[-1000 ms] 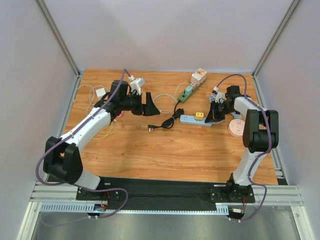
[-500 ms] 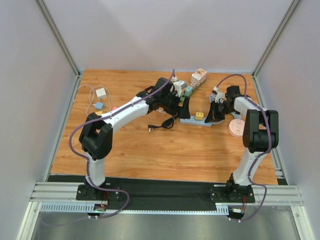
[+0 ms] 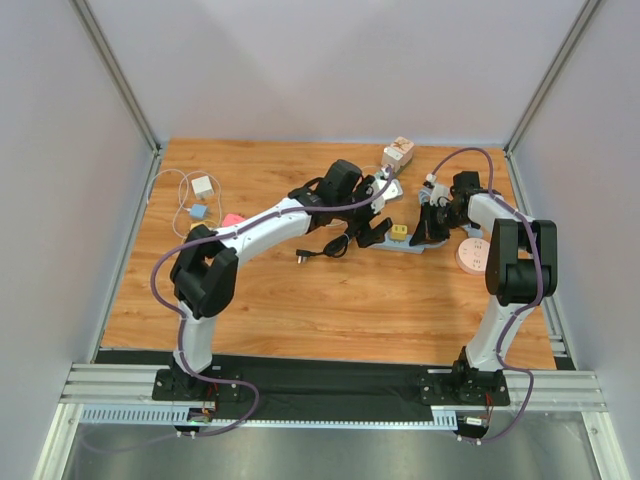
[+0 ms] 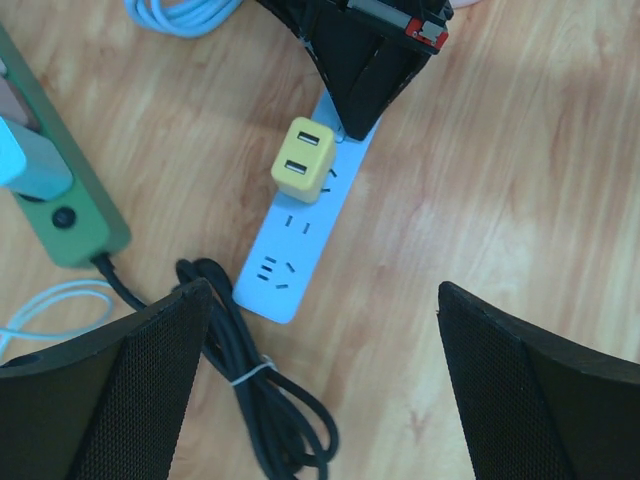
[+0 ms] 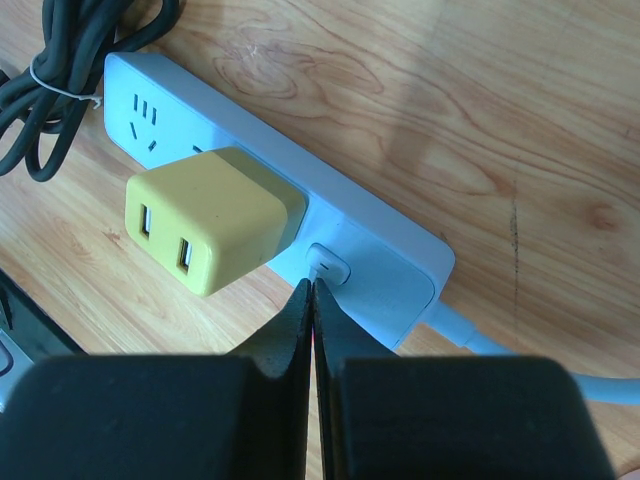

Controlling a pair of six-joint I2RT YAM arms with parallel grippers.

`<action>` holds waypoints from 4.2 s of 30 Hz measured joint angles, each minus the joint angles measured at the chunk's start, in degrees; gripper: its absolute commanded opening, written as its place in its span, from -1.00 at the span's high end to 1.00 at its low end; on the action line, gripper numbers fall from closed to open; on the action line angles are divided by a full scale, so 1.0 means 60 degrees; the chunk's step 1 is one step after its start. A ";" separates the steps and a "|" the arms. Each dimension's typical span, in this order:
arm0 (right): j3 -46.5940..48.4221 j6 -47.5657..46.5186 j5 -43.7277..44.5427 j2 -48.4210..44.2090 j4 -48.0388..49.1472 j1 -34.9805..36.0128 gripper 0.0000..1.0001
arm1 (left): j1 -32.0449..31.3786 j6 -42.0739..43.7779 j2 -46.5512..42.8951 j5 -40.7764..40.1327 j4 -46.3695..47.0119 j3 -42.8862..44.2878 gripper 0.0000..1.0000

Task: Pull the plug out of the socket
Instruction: Remove the plug from the socket.

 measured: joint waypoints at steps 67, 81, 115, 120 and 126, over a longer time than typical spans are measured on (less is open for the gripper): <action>0.0007 -0.0226 0.0080 -0.0109 -0.0168 0.0000 0.99 | -0.0699 0.4069 0.4732 0.0109 -0.2586 0.5431 1.00; 0.0357 -0.0594 -0.0765 0.0120 -0.0845 0.0000 0.99 | -0.0743 0.1778 0.3249 -0.0244 -0.2626 0.3198 1.00; 0.0860 -0.0900 -0.1286 0.1158 -0.2543 0.1071 0.99 | -0.1464 -0.1585 0.1923 -0.2863 -0.0882 0.0834 1.00; 0.0892 -0.0474 -0.1027 0.1158 -0.2667 0.1133 0.99 | -0.1763 -0.1468 0.1818 -0.3555 -0.0885 0.0732 1.00; 0.0903 -0.0208 -0.0845 0.1129 -0.2663 0.1206 0.99 | -0.1297 -0.2084 0.1767 -0.2262 -0.0568 0.0521 1.00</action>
